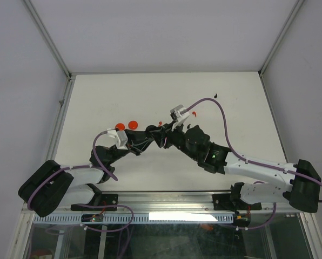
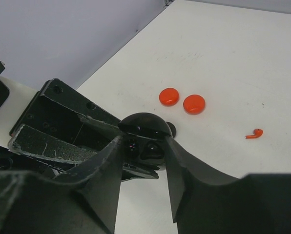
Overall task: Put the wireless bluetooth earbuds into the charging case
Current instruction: Place the earbud in the charging case, then pick up the earbud from the center of the board.
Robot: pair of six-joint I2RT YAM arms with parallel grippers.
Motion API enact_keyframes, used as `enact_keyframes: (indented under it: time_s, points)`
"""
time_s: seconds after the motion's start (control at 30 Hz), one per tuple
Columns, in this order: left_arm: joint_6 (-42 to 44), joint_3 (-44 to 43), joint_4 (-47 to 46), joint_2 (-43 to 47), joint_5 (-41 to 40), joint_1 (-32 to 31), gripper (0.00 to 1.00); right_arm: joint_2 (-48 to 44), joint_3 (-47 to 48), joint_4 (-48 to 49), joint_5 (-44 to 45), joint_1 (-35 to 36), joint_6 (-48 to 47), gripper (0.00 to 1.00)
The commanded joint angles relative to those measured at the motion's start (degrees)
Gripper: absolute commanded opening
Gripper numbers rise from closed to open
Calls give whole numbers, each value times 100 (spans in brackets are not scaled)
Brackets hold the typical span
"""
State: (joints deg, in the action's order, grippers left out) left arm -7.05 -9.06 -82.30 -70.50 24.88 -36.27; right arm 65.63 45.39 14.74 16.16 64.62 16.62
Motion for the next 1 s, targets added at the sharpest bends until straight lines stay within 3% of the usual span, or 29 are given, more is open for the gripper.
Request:
enact_keyframes:
  time_s: [0.0,0.3,0.5,0.97]
  points:
    - [-54,81,-813,-38,-154,35,0,-99,53,150,239,33,88,43]
    - [37,325,-816,-237,-383,37,0,-262,380,-466,418,18,-237,56]
    - [111,433,-409,-95,-566,41,0,-36,965,-1668,437,-227,-530,63]
    - [453,578,1522,1136,-880,42,0,1024,907,-2629,-225,-2114,-470,64]
